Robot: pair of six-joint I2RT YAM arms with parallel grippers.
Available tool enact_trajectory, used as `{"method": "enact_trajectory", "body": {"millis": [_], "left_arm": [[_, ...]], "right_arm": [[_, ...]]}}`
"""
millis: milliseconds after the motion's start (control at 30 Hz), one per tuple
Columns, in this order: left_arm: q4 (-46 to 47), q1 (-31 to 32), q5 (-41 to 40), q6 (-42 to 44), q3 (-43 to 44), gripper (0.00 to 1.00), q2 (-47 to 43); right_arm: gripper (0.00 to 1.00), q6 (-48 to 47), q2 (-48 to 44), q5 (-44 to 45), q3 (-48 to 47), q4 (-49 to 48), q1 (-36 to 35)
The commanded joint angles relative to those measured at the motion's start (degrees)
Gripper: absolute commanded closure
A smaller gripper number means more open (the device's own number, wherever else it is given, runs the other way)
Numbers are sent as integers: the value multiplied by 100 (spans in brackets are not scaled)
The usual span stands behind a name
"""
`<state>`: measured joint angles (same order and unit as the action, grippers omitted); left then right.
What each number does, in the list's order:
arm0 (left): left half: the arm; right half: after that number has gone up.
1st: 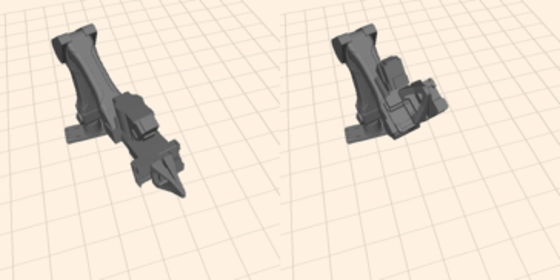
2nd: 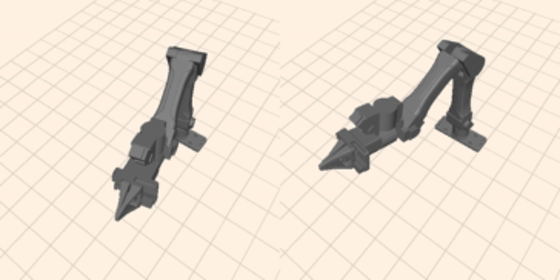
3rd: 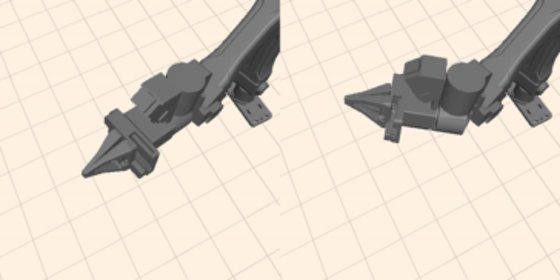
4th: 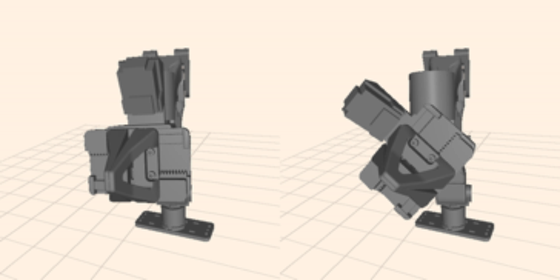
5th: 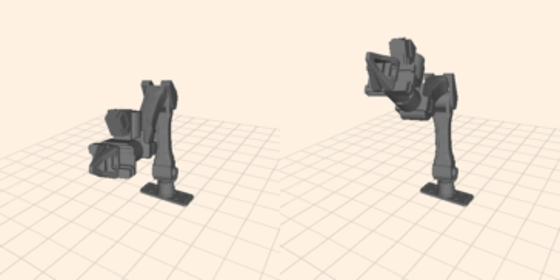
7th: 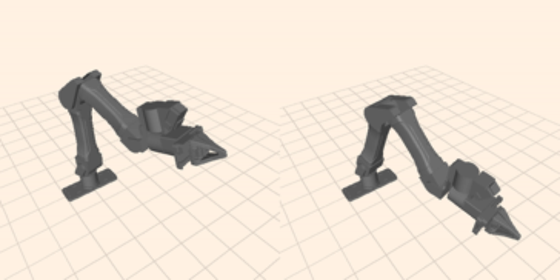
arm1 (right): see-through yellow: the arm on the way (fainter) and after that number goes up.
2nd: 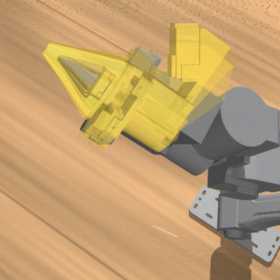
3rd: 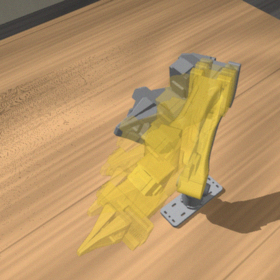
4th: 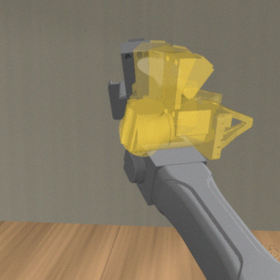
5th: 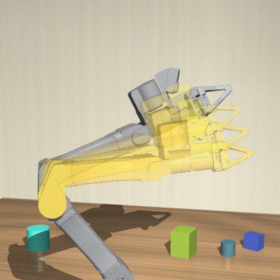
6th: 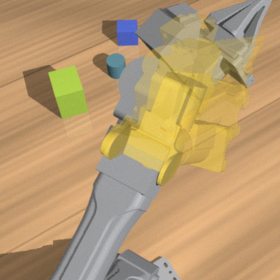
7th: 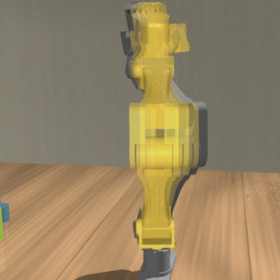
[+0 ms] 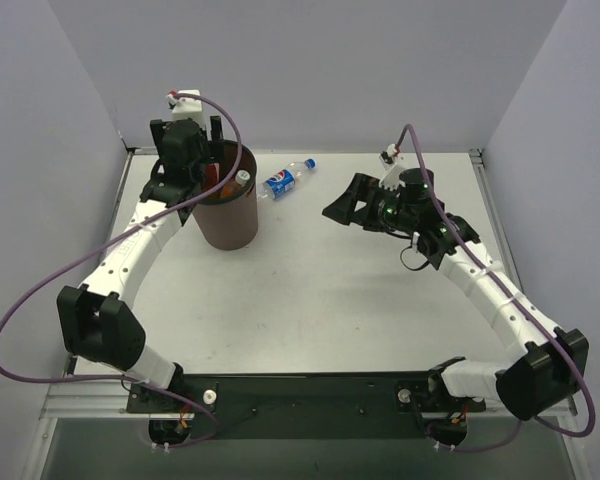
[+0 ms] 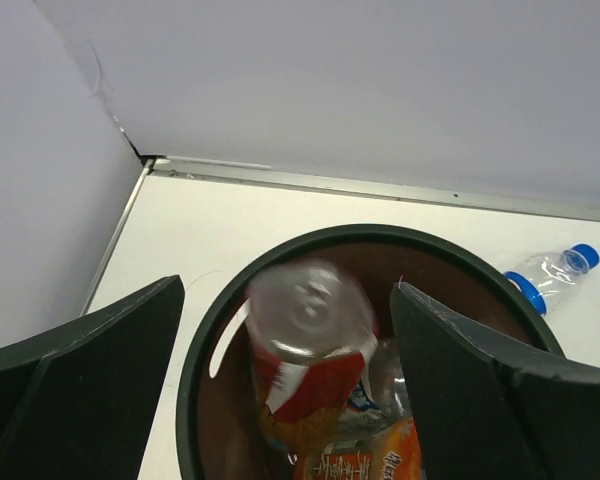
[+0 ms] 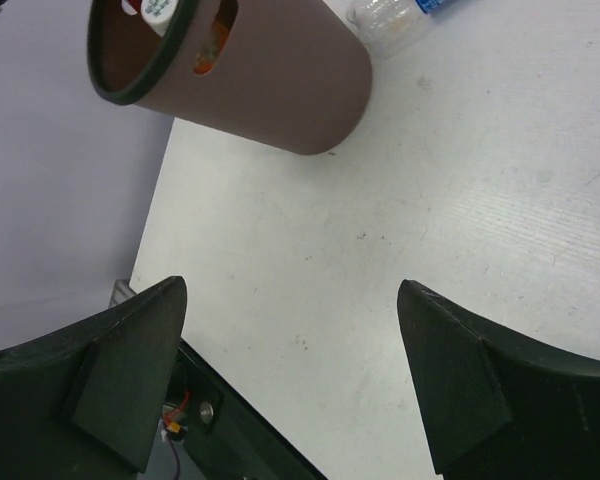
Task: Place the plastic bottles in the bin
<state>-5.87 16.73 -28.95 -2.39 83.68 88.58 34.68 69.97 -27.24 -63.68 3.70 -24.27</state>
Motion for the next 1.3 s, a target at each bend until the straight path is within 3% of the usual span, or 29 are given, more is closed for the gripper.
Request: {"method": "enact_trajectory", "body": {"millis": [0, 233, 533, 800, 1267], "left_arm": [[-168, -21, 504, -278, 280, 4, -428], [-836, 14, 864, -735, 447, 3, -718], [-1960, 67, 2119, -1272, 483, 3, -1588], [-2278, 111, 2464, -1527, -396, 3, -2616], [-2709, 137, 2860, -1475, -151, 3, -2635]], "right_arm": [[19, 188, 499, 298, -443, -151, 54], [18, 549, 1841, 782, -1260, -160, 54], [20, 1145, 4485, 1749, -3632, 25, 159], [20, 1788, 6545, 1907, -5934, 149, 230], [18, 2473, 8031, 1916, -6631, -1169, 256]]}}
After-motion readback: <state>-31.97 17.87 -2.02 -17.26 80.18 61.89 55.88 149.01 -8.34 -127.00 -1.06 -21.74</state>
